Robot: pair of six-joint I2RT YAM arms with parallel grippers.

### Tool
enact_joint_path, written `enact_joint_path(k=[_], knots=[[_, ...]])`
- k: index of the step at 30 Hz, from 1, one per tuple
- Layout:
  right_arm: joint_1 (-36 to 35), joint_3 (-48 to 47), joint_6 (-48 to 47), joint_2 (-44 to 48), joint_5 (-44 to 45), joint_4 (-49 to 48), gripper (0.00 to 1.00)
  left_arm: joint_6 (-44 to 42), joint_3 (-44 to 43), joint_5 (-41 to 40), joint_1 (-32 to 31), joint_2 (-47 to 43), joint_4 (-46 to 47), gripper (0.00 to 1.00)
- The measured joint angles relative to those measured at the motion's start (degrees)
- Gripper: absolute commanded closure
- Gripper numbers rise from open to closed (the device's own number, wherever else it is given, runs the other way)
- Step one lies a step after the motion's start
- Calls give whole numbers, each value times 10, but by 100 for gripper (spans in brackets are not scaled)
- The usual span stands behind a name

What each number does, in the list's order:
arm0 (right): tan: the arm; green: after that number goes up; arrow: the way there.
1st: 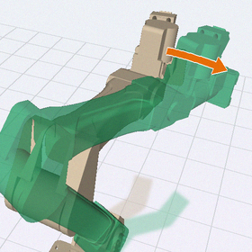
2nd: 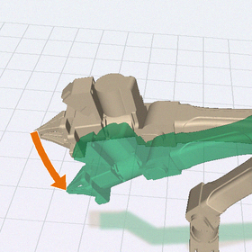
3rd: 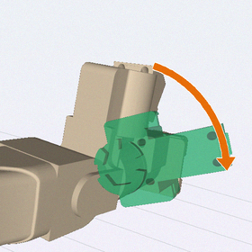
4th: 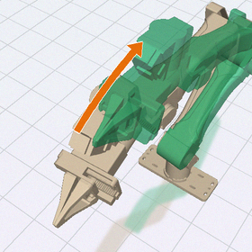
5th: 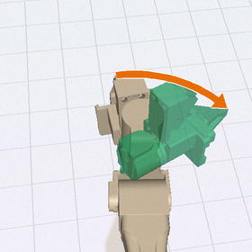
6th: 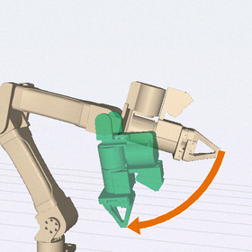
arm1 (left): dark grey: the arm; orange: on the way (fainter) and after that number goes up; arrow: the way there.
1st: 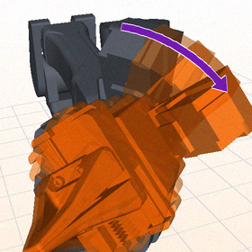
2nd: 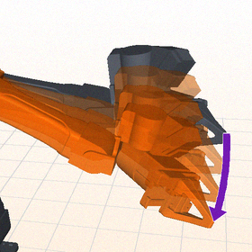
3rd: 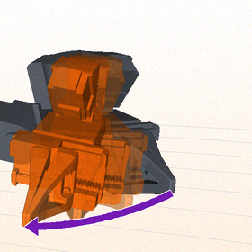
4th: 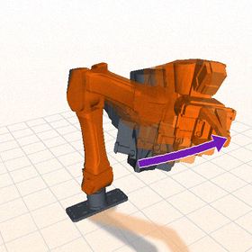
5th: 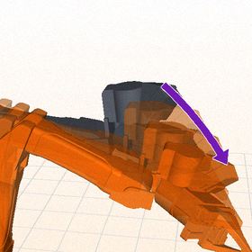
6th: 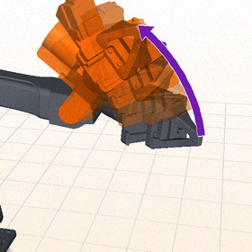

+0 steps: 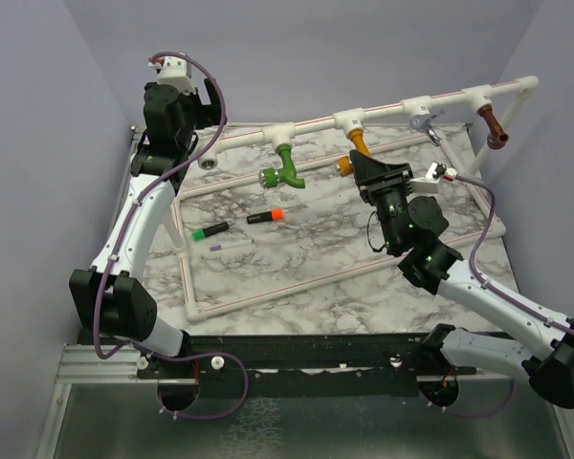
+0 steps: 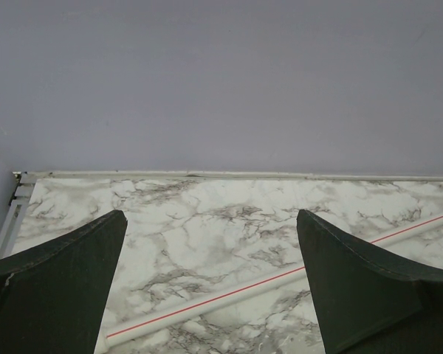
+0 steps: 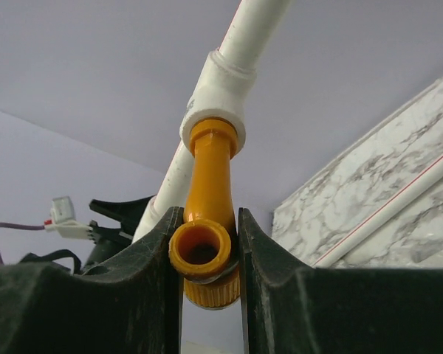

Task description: Install the water faucets

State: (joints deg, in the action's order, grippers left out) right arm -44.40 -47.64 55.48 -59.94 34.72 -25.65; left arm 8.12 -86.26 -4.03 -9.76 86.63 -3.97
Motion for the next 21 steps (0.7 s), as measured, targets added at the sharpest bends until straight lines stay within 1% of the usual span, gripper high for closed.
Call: enact_joint_path(k=[6, 16, 21], knots=[[2, 2, 106, -1, 1, 0, 99, 0, 0, 0, 1, 0, 1, 1], [3, 0, 213, 1, 1, 20, 99, 0, 0, 0, 2, 0, 1, 1], [3, -10, 240, 2, 1, 42, 99, 0, 0, 0, 2, 0, 1, 1]])
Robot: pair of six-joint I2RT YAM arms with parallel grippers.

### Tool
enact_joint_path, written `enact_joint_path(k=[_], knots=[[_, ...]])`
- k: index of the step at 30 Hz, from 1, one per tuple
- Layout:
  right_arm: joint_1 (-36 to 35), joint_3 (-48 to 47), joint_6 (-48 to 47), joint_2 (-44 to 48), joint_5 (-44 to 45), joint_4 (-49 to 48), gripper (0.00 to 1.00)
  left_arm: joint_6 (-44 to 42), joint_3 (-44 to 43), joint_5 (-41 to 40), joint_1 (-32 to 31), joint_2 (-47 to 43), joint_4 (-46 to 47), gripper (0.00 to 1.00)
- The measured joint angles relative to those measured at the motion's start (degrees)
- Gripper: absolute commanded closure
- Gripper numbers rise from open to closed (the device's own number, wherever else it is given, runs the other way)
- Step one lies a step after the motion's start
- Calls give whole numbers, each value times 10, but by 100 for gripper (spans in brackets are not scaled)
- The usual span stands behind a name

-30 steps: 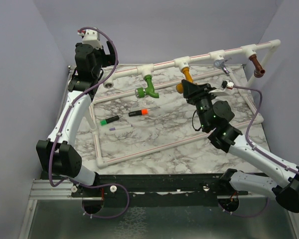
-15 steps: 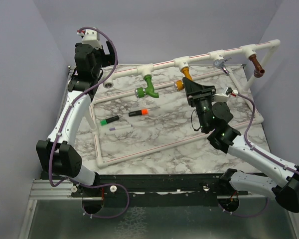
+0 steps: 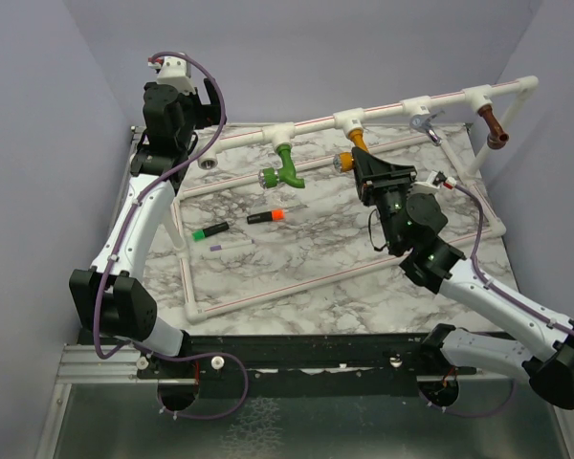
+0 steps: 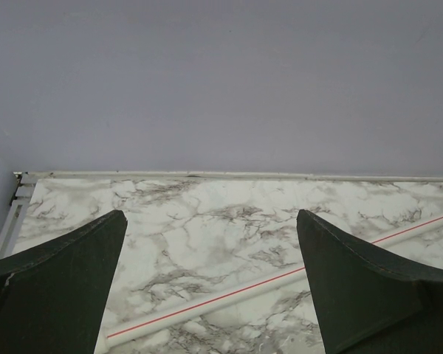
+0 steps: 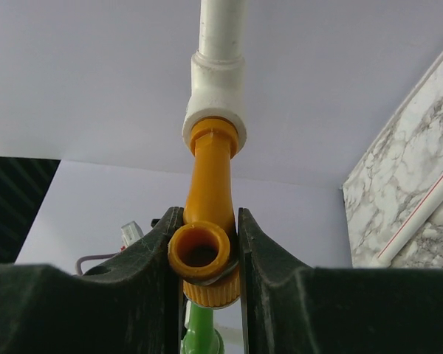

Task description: Install the water faucets

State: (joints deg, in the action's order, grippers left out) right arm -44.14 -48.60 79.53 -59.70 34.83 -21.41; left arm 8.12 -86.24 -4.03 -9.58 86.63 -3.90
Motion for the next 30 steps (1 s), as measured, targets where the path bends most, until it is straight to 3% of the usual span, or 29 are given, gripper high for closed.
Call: enact_joint_path(k=[14, 20, 30], knots=[[0, -14, 30, 16, -5, 61, 49, 0, 1, 1, -2, 0, -5, 1], [-6, -29, 35, 41, -16, 105, 33, 0, 1, 1, -3, 0, -3, 1], [-9, -31, 21, 81, -16, 166, 28, 0, 0, 1, -3, 0, -3, 1]])
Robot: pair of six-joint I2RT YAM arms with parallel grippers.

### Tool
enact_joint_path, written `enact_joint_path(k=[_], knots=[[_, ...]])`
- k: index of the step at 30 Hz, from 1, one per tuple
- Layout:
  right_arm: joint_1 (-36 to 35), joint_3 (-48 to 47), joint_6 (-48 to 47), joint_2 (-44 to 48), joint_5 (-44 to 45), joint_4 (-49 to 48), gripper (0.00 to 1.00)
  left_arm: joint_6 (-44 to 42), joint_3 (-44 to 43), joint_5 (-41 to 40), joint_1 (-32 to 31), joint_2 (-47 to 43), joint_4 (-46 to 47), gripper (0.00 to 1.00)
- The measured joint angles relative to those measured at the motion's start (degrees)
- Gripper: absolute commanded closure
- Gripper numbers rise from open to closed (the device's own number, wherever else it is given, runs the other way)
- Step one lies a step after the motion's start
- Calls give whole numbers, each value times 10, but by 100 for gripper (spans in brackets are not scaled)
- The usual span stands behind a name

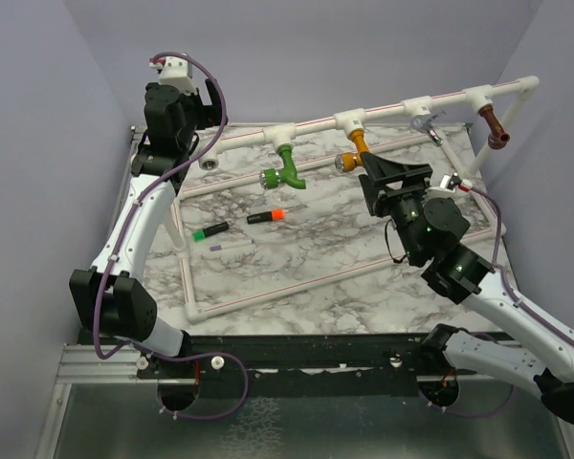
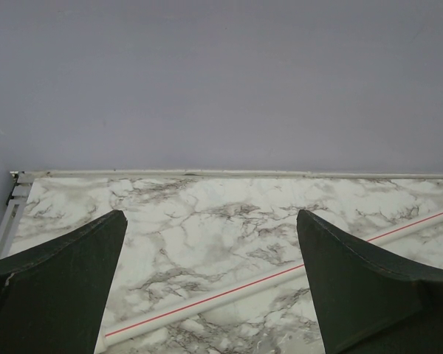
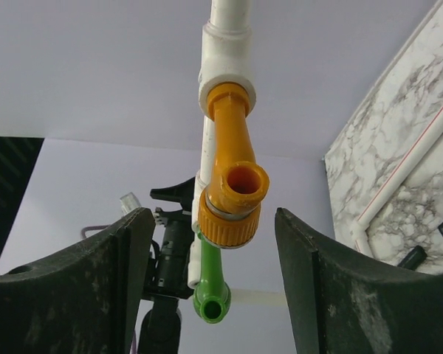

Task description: Install the water faucets

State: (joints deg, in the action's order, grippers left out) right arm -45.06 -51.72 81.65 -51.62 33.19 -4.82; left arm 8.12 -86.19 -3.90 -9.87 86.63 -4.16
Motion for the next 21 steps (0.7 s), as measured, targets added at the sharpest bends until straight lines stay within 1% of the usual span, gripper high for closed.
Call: enact_joint_path(k=[4, 10, 15, 21], knots=[[0, -7, -43, 4, -1, 18, 28, 0, 0, 0, 0, 0, 0, 1], [0, -7, -150, 26, -9, 44, 28, 0, 0, 0, 0, 0, 0, 1], [0, -7, -274, 50, -12, 44, 29, 0, 0, 0, 0, 0, 0, 1], [0, -7, -473, 71, -36, 36, 29, 0, 0, 0, 0, 0, 0, 1]])
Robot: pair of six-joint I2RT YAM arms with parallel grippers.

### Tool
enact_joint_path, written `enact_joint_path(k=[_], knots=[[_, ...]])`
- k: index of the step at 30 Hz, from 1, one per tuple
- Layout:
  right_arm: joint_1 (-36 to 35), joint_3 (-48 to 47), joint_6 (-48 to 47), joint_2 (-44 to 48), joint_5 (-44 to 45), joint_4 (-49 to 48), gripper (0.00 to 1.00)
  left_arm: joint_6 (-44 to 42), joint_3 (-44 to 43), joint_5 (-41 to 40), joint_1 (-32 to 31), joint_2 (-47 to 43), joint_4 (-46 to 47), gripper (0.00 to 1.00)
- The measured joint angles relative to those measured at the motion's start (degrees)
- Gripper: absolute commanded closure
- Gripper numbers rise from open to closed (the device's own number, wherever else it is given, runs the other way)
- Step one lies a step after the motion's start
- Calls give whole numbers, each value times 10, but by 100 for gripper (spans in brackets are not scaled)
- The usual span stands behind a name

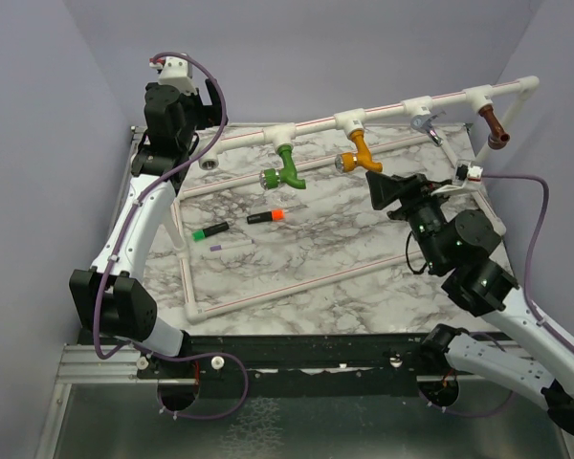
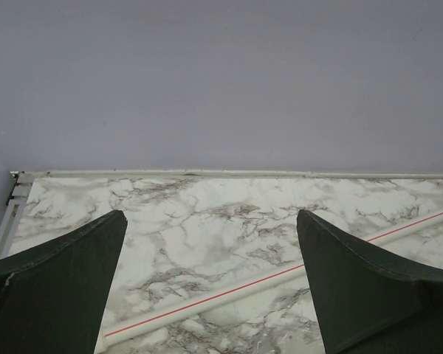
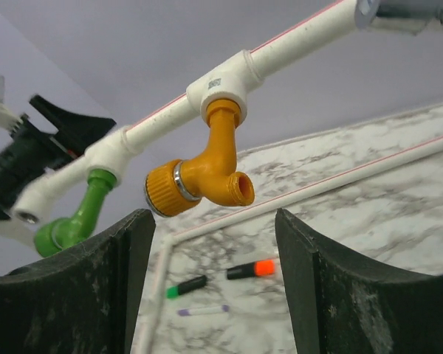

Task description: Install the water faucets

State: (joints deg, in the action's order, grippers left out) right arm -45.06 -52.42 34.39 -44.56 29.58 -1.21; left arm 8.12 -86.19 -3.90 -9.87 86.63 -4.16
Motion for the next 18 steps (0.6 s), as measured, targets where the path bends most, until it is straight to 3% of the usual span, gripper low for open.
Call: enact_joint_path(k=[18], knots=[[0, -58, -721, 21, -194, 63, 27, 0, 0, 0, 0, 0, 0, 1]])
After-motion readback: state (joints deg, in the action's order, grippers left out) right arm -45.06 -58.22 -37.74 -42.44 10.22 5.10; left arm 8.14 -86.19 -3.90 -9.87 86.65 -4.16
